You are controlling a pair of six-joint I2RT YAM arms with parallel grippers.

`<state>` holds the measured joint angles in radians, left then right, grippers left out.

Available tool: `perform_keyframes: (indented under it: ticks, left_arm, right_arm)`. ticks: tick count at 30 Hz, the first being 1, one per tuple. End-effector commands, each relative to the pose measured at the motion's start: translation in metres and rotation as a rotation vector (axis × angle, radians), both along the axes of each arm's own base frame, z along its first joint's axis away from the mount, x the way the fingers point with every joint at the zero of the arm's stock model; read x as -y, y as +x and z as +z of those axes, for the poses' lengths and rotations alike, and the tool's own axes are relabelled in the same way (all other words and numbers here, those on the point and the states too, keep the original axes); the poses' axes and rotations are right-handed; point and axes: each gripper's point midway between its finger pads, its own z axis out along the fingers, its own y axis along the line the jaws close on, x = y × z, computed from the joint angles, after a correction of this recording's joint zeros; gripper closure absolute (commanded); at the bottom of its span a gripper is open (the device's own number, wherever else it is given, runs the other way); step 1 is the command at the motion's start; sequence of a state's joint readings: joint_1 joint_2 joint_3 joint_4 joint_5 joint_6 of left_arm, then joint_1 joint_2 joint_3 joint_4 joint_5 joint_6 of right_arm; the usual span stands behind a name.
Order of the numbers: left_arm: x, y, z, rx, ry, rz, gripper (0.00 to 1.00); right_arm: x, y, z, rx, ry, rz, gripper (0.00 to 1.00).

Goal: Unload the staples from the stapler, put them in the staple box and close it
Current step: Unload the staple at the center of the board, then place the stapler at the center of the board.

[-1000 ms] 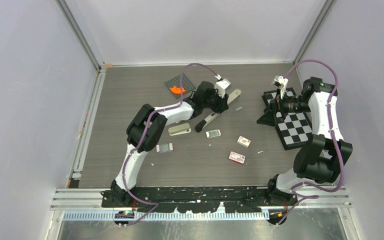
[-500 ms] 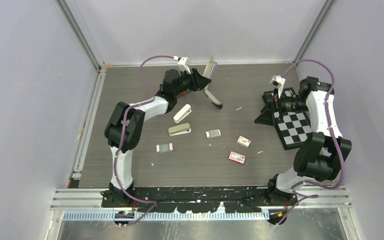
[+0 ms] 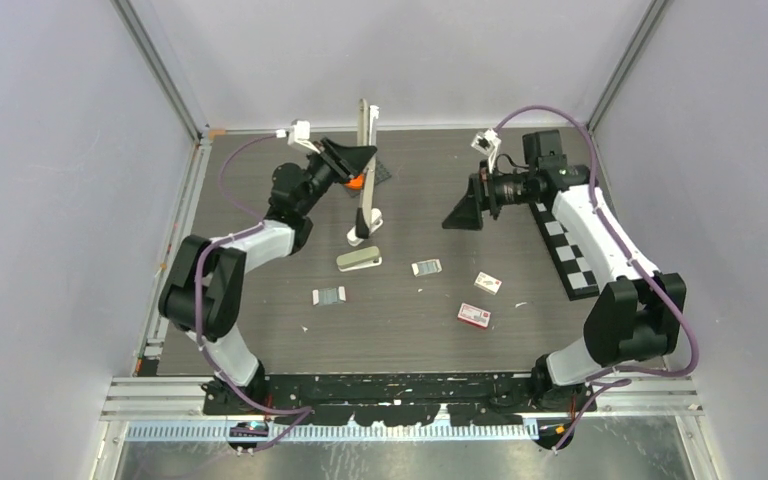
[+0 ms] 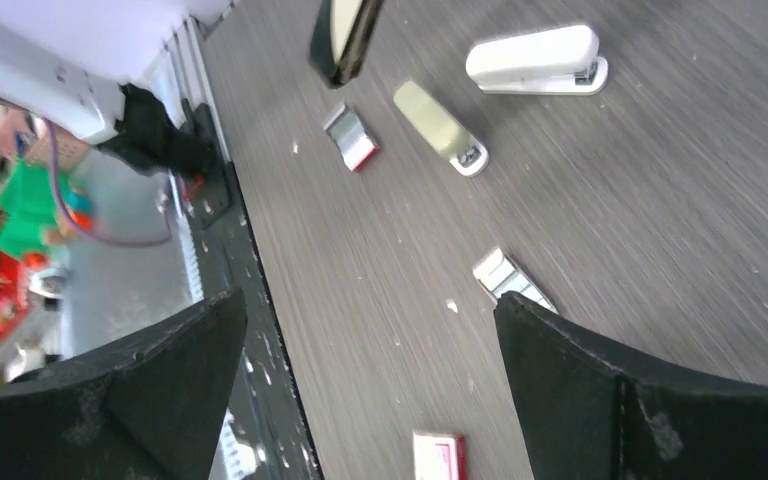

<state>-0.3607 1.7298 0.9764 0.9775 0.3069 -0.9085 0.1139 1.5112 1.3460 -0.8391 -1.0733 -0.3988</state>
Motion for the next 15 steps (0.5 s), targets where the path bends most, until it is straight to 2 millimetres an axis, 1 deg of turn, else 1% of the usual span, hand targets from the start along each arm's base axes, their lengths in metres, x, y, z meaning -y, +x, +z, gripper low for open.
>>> perform_keyframes:
  ticks: [1, 3, 5, 8, 9, 10, 12, 13, 14, 15]
  left_arm:
    - [-0.03, -0.02, 0.088, 0.135, -0.179, 0.123, 1.0]
    - [-0.038, -0.02, 0.09, 0.095, -0.181, 0.162, 1.0]
    - [-0.045, -0.02, 0.094, 0.057, -0.185, 0.204, 1.0]
    - [-0.048, -0.019, 0.094, -0.008, -0.177, 0.256, 1.0]
    - [-0.049, -0.019, 0.092, -0.035, -0.172, 0.276, 1.0]
    - [-0.048, -0.019, 0.09, -0.065, -0.16, 0.293, 1.0]
    - [-0.044, -0.022, 0.087, -0.092, -0.145, 0.304, 1.0]
    - [-0.041, -0.024, 0.088, -0.092, -0.148, 0.302, 1.0]
    - [-0.04, -0.025, 0.089, -0.094, -0.15, 0.304, 1.0]
    - [-0.038, -0.026, 0.09, -0.102, -0.154, 0.303, 1.0]
  right_arm:
    - [-0.044, 0.023, 0.058, -0.074, 0.281, -0.133, 0.02]
    - [-0.064, 0.019, 0.062, -0.096, 0.327, -0.134, 0.04]
    - [-0.085, 0.01, 0.062, -0.128, 0.335, -0.107, 0.06]
    - [-0.112, 0.003, 0.055, -0.115, 0.316, -0.106, 0.1]
    - [-0.119, 0.004, 0.052, -0.106, 0.308, -0.126, 0.14]
    - [-0.125, 0.007, 0.048, -0.103, 0.298, -0.155, 0.23]
    - [-0.138, 0.01, 0.042, -0.105, 0.285, -0.183, 0.48]
    - [-0.145, 0.011, 0.038, -0.11, 0.278, -0.194, 0.65]
    - [-0.149, 0.013, 0.036, -0.116, 0.272, -0.196, 0.76]
    - [-0.153, 0.016, 0.03, -0.125, 0.259, -0.203, 0.84]
